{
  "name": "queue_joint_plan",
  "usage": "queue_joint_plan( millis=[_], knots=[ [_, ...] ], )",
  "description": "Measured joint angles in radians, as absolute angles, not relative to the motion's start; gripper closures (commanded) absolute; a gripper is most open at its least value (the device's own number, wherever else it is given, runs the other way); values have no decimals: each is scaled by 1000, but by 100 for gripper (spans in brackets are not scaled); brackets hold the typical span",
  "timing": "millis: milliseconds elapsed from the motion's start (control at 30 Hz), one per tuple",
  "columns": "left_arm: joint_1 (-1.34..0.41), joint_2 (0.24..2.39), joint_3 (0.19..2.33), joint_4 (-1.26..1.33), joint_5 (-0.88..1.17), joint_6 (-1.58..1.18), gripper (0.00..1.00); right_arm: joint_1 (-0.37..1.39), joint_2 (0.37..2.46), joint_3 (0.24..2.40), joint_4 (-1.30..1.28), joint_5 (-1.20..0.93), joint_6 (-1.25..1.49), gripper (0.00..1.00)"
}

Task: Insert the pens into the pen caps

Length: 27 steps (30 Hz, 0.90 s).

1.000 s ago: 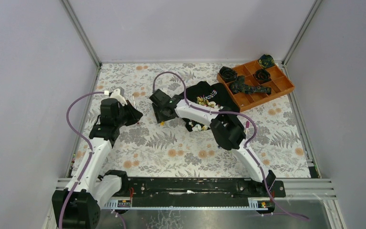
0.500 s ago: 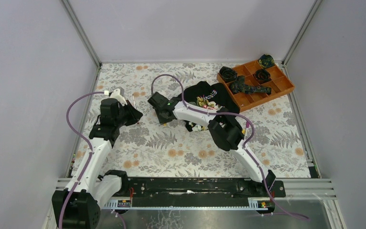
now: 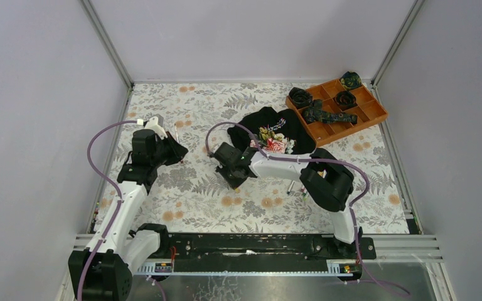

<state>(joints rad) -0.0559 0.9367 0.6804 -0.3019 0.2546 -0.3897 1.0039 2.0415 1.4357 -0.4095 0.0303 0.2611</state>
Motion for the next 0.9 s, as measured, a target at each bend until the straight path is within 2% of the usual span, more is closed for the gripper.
queue_joint_plan(
  millis=[133, 233, 500, 900],
  knots=[
    [-56, 937, 680, -302, 255, -390, 100, 1037, 1980, 1342, -406, 9, 230, 58],
    [-56, 937, 680, -302, 255, -390, 100, 1050, 1957, 1310, -402, 10, 224, 53],
    [-56, 937, 680, -302, 255, -390, 100, 1051, 1925, 1264, -409, 67, 237, 51],
    [-56, 937, 680, -302, 255, -390, 100, 1051, 1906, 1243, -430, 146, 276, 55]
  ],
)
